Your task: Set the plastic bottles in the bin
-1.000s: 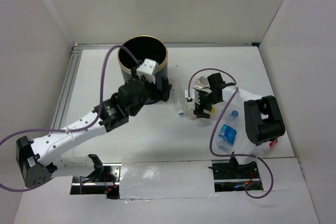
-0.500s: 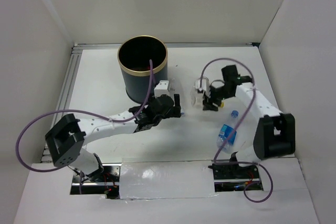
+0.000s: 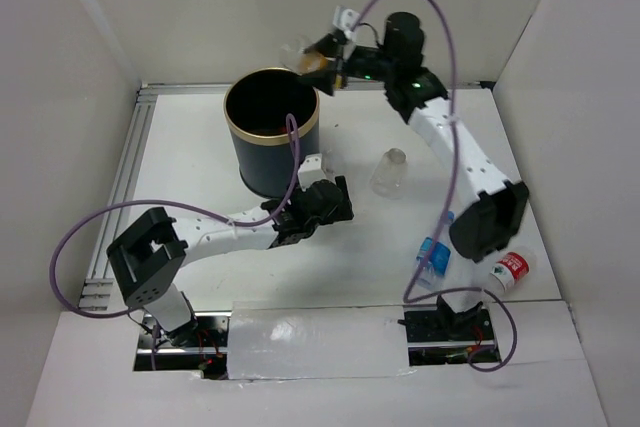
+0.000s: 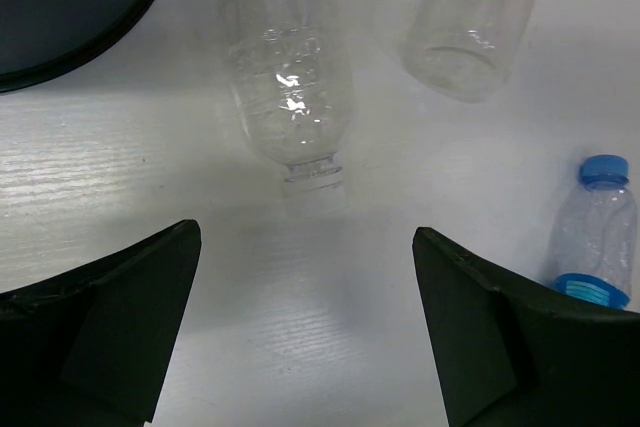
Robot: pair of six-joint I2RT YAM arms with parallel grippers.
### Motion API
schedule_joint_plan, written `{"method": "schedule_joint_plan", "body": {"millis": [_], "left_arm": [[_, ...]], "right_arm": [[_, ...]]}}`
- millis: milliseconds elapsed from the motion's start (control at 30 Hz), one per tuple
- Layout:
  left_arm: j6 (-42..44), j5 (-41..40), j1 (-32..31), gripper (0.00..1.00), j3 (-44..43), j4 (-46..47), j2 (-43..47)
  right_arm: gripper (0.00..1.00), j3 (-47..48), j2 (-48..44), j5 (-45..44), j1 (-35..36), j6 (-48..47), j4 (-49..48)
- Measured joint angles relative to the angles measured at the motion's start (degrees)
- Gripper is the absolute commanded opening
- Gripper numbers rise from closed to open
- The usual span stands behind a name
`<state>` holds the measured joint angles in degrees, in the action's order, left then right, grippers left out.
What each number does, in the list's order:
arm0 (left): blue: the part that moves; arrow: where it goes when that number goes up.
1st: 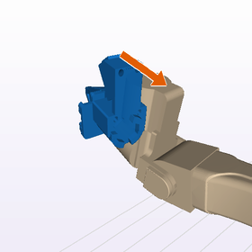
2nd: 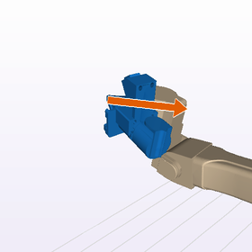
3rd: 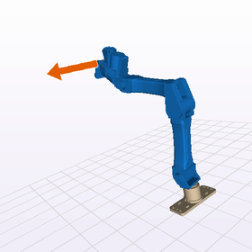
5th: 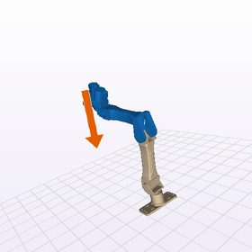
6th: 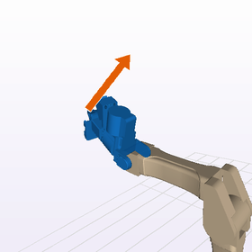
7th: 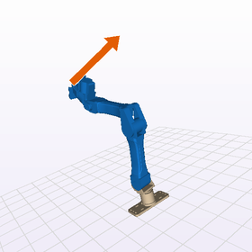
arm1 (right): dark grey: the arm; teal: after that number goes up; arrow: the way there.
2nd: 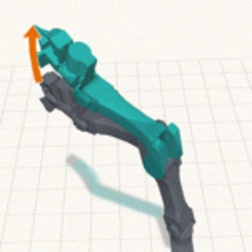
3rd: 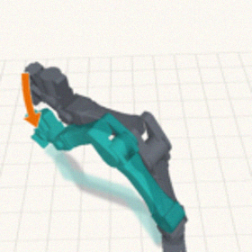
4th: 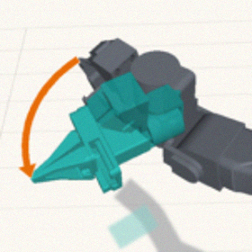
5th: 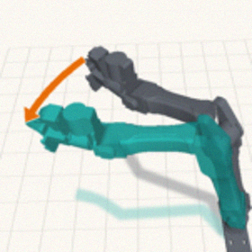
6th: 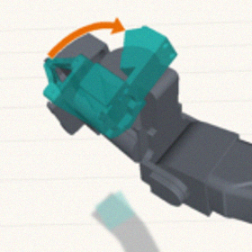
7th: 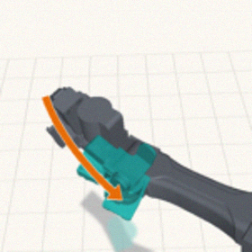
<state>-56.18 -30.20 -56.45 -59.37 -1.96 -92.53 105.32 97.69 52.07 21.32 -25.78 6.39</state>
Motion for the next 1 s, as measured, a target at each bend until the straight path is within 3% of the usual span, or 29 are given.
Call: {"method": "schedule_joint_plan", "body": {"millis": [67, 133, 200, 233, 267, 367, 500, 767, 800, 900, 1000], "left_arm": [[-0.39, -0.5, 0.0, 1.0, -0.04, -0.28, -0.81], [-0.96, -1.18, 0.0, 1.0, -0.42, -0.92, -1.68], [-1.07, -1.75, 0.02, 1.0, -1.27, -1.66, -2.62], [-1.05, -2.19, 0.02, 1.0, -1.84, -1.81, -3.13], [-1.05, -2.51, 0.02, 1.0, -2.38, -1.97, -3.65], [-1.09, -3.28, 0.02, 1.0, -4.31, -2.29, -5.38], [-1.6, -4.92, 0.02, 1.0, -8.87, -3.58, -9.44], [-6.29, -8.28, 1.14, 0.97, -22.91, -12.33, -23.5], [-7.04, -8.63, 1.27, 0.93, -23.78, -13.35, -24.98], [-8.07, -9.22, 1.92, 0.58, -24.72, -16.33, -28.22], [-8.17, -9.86, 2.05, 0.31, -25.4, -17.31, -28.39]], "right_arm": [[0.26, 7.43, 7.39, -0.09, 3.37, 3.76, -0.44], [0.55, 16.13, 15.72, -0.46, 6.23, 7.43, -0.48], [0.71, 22.58, 21.73, -0.52, 8.04, 10.64, 0.09], [0.9, 24.46, 23.87, -0.59, 8.63, 12.2, 0.63], [1.0, 25.62, 25.49, -0.85, 8.94, 13.84, 1.42], [1.0, 25.16, 26.4, -2.54, 8.31, 17.46, 4.15], [1.0, 17.27, 20.37, -6.99, 3.74, 21.77, 4.94], [1.0, -11.76, -3.63, -7.65, -20.83, 24.85, 6.1], [1.0, -15.52, -6.56, -7.41, -23.58, 24.81, 6.21], [1.0, -26.18, -14.27, -6.51, -27.17, 24.24, 6.05], [0.99, -35.43, -19.96, -5.09, -27.8, 22.6, 6.47]]}}
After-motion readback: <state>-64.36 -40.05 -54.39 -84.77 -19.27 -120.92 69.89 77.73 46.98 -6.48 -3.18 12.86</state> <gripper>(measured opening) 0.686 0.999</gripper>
